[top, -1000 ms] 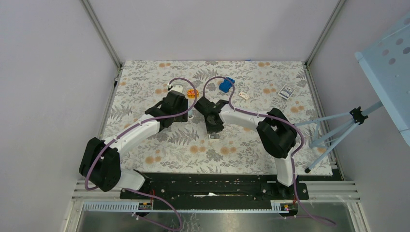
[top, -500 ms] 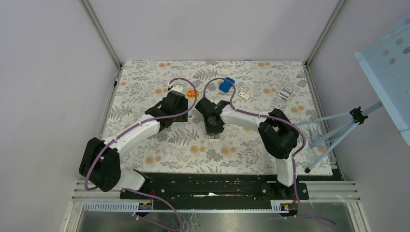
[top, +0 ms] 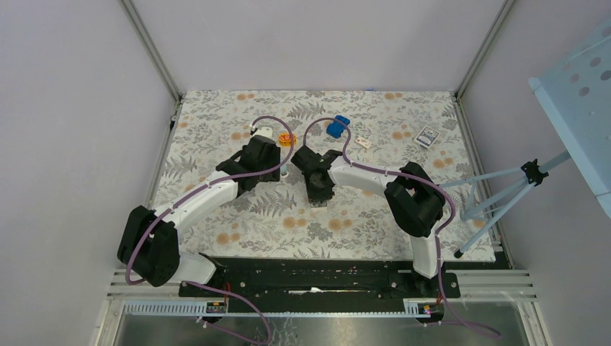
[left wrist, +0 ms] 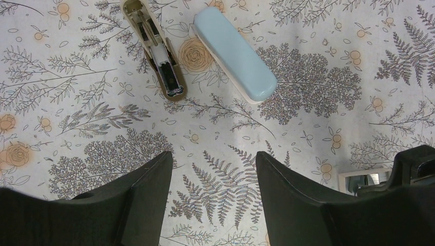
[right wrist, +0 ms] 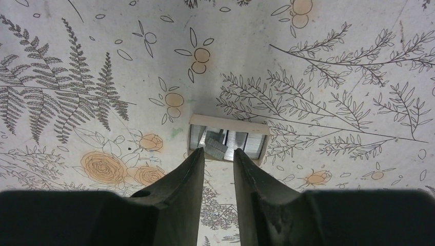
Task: Unload the staples from the stapler
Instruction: Adjust the staple in the staple box.
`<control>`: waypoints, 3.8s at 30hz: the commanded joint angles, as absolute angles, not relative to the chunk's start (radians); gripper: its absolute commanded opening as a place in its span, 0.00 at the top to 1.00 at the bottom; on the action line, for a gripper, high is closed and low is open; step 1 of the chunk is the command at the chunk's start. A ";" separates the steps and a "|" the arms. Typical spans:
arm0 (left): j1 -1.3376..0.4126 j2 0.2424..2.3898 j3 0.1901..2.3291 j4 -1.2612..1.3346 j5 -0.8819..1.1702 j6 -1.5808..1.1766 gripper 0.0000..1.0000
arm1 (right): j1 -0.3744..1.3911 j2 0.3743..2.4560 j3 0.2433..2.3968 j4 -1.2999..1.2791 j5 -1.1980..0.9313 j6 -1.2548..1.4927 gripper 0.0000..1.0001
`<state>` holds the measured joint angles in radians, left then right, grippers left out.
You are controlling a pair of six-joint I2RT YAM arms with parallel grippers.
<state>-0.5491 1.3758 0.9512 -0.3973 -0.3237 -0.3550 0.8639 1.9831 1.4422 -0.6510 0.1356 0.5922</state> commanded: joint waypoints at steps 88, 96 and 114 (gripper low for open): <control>-0.555 1.344 0.966 -0.360 -0.345 -0.342 0.34 | 0.869 2.005 1.450 -0.636 0.111 0.579 0.77; -0.555 1.342 0.965 -0.361 -0.346 -0.342 0.34 | 0.869 1.977 1.448 -0.623 0.112 0.580 0.85; -0.557 1.342 0.965 -0.360 -0.347 -0.342 0.34 | 0.869 1.939 1.454 -0.600 0.103 0.579 1.00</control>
<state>-0.5526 1.3758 0.9512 -0.3946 -0.3271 -0.3546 0.8639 1.9945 1.4422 -0.6144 0.0929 0.5823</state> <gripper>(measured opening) 0.661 0.018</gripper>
